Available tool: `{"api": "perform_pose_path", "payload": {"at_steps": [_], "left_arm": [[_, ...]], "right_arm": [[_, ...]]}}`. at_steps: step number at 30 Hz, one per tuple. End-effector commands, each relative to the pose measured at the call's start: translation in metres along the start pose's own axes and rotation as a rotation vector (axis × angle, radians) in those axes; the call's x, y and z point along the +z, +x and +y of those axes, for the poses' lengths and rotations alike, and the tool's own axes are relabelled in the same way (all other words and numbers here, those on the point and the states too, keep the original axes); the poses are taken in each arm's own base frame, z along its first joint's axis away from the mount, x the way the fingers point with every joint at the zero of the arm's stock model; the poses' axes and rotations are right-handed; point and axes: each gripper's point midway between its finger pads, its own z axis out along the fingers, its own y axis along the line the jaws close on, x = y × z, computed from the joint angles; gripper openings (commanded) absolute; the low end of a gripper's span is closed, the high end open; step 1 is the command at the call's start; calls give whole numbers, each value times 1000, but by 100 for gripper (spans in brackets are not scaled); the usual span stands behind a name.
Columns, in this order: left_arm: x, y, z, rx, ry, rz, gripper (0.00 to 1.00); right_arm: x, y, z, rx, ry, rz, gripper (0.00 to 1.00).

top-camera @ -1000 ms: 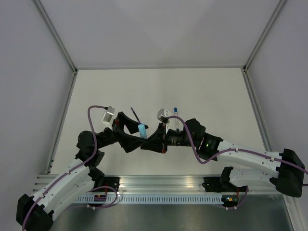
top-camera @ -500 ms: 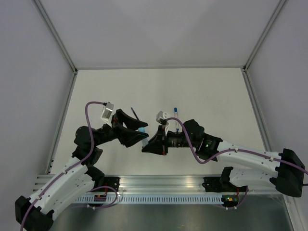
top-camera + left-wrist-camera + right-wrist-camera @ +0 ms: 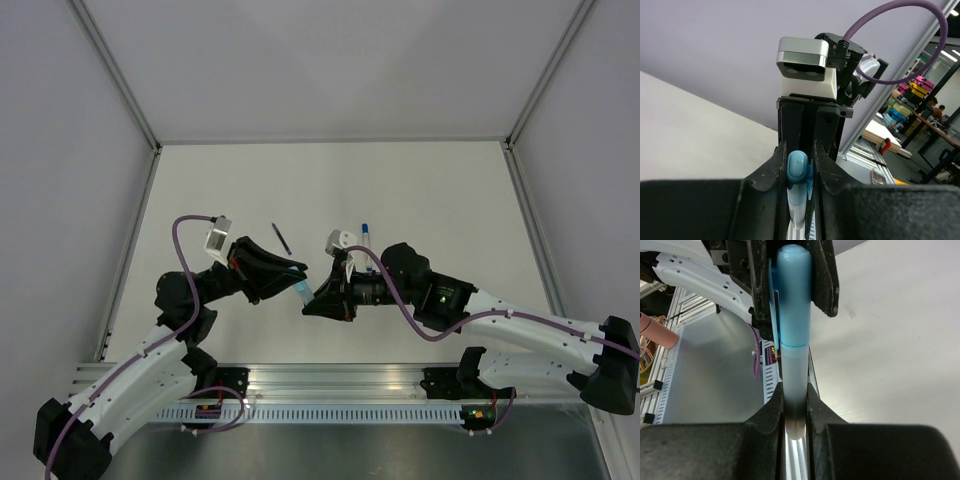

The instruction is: Insert the pens into the pen caps

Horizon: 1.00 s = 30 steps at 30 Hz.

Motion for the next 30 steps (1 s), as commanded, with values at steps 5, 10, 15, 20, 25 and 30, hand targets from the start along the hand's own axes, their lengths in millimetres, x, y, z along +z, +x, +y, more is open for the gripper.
{"api": "perform_pose_path", "payload": {"at_steps": [5, 10, 15, 20, 25, 30], "left_arm": [[-11, 37, -1, -97, 71, 96, 2], [-8, 41, 1, -113, 68, 101, 2], [-7, 51, 9, -102, 31, 120, 2], [-8, 61, 21, -112, 5, 131, 2], [-8, 71, 25, -117, 4, 146, 2], [-6, 75, 18, -118, 35, 162, 2]], "right_arm": [[-39, -163, 32, -232, 45, -412, 0], [-30, -190, 27, -268, 66, -418, 0], [-28, -216, 10, -266, 94, -428, 0], [-21, -226, 0, -260, 92, -427, 0], [-18, -232, -11, -279, 102, -424, 0], [-27, -252, -21, -296, 83, -452, 0]]}}
